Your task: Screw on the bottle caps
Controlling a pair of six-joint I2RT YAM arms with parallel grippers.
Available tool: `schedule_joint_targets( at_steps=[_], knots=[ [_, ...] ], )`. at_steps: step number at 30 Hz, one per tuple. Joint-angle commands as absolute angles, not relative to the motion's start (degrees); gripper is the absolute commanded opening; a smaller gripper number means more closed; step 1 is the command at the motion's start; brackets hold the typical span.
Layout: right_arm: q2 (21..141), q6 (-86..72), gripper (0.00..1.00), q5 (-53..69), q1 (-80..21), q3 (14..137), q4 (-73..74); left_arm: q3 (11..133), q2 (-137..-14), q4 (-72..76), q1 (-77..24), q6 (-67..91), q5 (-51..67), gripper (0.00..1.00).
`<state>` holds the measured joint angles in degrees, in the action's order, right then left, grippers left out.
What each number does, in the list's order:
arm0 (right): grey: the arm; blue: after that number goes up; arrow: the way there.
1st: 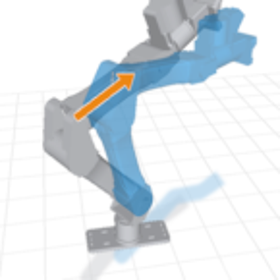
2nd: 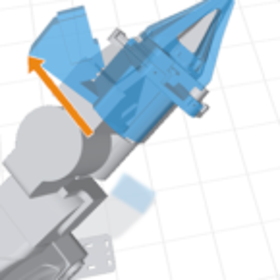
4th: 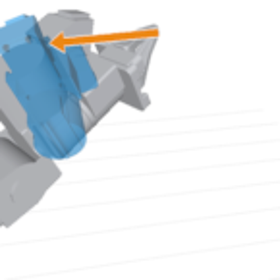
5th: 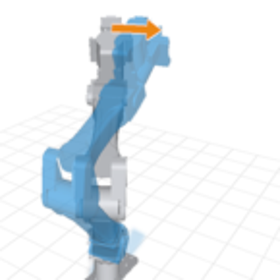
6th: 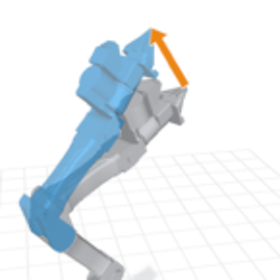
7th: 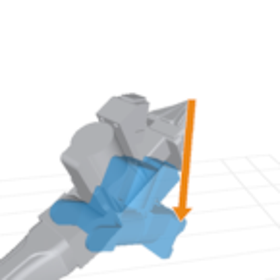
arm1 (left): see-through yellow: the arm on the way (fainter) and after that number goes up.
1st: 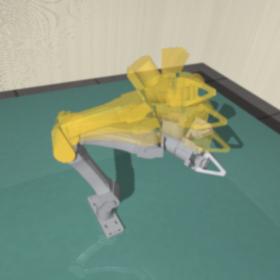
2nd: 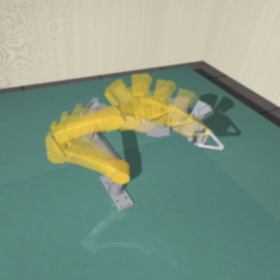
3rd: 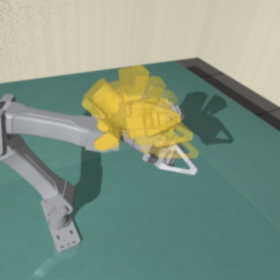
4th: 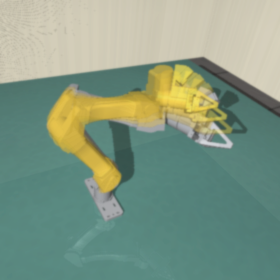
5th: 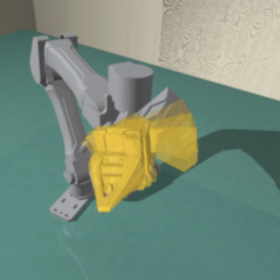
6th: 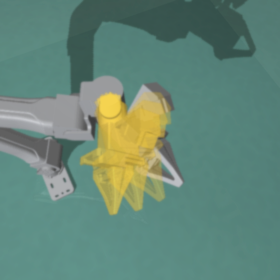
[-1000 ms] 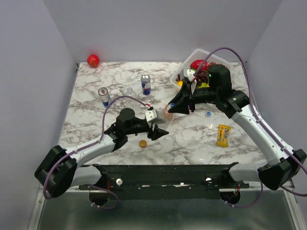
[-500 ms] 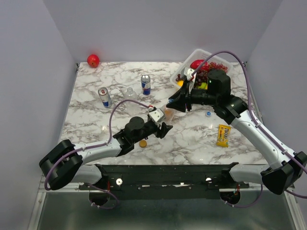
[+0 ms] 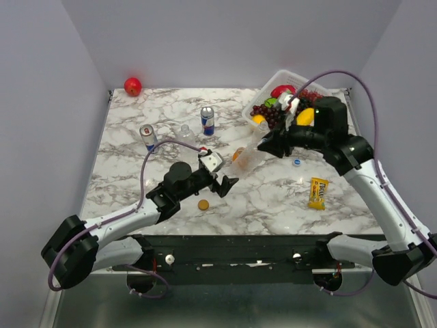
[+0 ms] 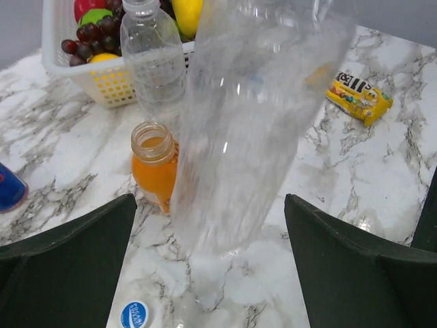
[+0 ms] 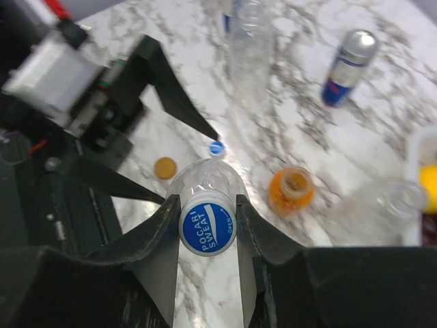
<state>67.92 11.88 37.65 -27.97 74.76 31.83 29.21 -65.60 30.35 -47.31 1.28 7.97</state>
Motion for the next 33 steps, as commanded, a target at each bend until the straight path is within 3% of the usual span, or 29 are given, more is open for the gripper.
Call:
schedule_joint_targets(
  at_steps=[1,7,16,33],
  knots=[
    [64.4,16.3,0.05,33.4,-17.0,79.8,43.1,29.0,-61.4,23.4,-43.8,-3.2,16.5,0.99],
    [64.7,22.7,0.03,31.3,-1.2,81.4,46.8,34.6,-64.4,20.3,-41.2,-4.0,21.9,0.99],
    [74.7,27.2,0.01,24.9,12.2,86.8,46.5,45.2,-72.2,17.5,-37.0,-3.8,25.0,0.98],
    [86.6,29.8,0.06,25.0,15.6,84.3,40.2,46.7,-74.3,13.4,-36.4,-4.9,23.4,0.98]
  ],
)
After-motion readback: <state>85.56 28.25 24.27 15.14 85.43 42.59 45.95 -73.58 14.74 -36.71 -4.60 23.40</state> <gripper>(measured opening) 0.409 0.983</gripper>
